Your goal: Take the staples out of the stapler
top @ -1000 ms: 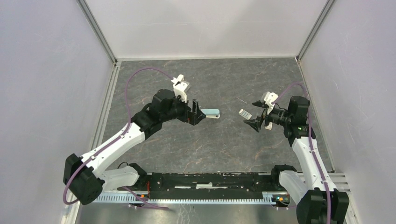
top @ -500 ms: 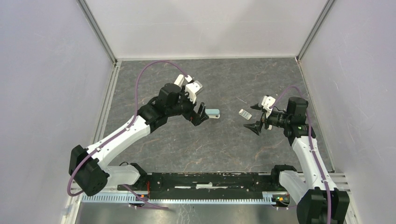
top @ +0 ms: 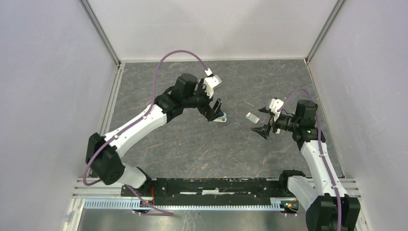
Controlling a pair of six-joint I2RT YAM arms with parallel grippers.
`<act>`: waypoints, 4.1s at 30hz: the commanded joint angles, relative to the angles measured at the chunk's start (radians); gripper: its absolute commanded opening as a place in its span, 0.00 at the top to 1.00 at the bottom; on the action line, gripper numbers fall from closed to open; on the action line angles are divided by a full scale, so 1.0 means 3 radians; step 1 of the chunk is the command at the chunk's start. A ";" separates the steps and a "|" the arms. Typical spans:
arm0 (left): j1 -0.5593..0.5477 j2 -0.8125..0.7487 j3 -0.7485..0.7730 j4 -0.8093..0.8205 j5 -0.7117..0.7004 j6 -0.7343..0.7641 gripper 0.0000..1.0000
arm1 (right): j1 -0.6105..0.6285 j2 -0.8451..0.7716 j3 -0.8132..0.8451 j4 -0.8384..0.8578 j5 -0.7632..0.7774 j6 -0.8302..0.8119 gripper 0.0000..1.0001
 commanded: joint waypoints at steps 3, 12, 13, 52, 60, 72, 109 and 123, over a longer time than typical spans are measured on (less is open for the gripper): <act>-0.0005 0.0499 0.0651 -0.0555 0.0469 0.0457 0.00 | 0.0020 -0.0060 0.0168 0.0010 0.0071 -0.0041 0.02; -0.0005 0.0859 0.0759 -0.0666 0.0508 0.1097 0.00 | 0.0045 -0.0076 0.0151 0.0030 0.0123 -0.0052 0.02; -0.0005 0.0888 0.0757 -0.0667 0.0499 0.1210 0.00 | 0.0046 -0.0077 0.0152 0.0033 0.0127 -0.0049 0.02; 0.0005 0.2215 0.1363 -0.0797 0.0337 0.2389 0.26 | 0.0137 0.0001 0.0137 0.0045 0.0342 -0.0111 0.02; 0.0005 0.2377 0.1509 -0.0889 0.0229 0.2346 0.48 | 0.0143 0.0000 0.0137 0.0041 0.0348 -0.0116 0.02; 0.0005 0.2168 0.1446 -0.0889 0.0263 0.2289 0.48 | 0.0163 0.0000 0.0132 0.0041 0.0363 -0.0121 0.02; -0.0170 0.0653 0.0314 -0.0058 0.0122 0.1700 0.98 | 0.0164 0.0358 -0.0481 0.1884 -0.0102 0.2114 0.02; -0.0507 -0.0766 -0.1216 0.1224 -0.0473 0.0608 0.98 | 0.0802 0.0646 -0.0766 0.2676 -0.0052 0.2825 0.02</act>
